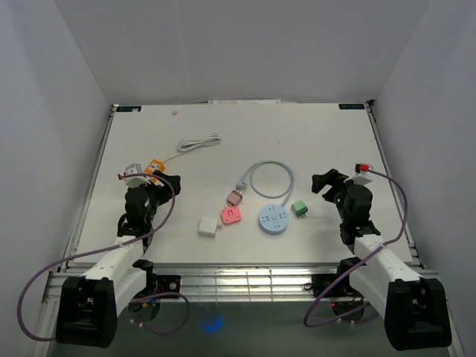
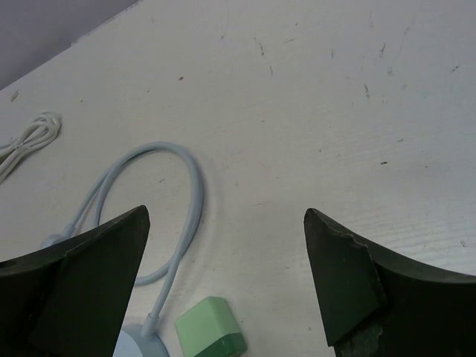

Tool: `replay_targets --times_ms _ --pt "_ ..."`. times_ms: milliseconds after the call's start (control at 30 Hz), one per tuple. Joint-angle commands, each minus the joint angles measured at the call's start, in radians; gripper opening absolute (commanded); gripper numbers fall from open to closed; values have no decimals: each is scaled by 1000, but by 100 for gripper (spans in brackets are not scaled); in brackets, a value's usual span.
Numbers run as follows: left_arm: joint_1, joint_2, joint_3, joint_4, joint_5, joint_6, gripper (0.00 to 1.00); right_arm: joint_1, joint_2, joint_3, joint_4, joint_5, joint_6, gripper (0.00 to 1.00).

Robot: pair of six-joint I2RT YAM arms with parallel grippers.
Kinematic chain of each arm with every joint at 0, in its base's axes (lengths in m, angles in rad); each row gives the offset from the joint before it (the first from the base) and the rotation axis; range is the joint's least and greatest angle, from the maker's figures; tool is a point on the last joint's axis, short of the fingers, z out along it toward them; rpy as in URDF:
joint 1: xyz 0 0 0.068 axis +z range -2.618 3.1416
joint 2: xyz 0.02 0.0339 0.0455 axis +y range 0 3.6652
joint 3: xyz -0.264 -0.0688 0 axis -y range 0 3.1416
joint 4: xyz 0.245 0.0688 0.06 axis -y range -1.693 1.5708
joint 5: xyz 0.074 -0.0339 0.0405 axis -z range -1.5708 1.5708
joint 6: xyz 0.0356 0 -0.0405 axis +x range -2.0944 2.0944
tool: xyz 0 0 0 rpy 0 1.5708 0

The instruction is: Insert the plug

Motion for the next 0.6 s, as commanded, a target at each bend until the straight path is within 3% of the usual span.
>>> replay_targets --times_ms 0,367,500,567 --pt "0 32 47 11 51 -1 98 -1 -11 11 36 34 14 89" --pt "0 71 76 -32 65 -5 98 -1 23 12 43 -12 -9 89" --pt "0 17 83 -176 28 -65 98 -1 36 19 37 -21 -10 89" --pt "0 -32 75 -265 29 -172 94 -1 41 19 41 -32 -9 89"
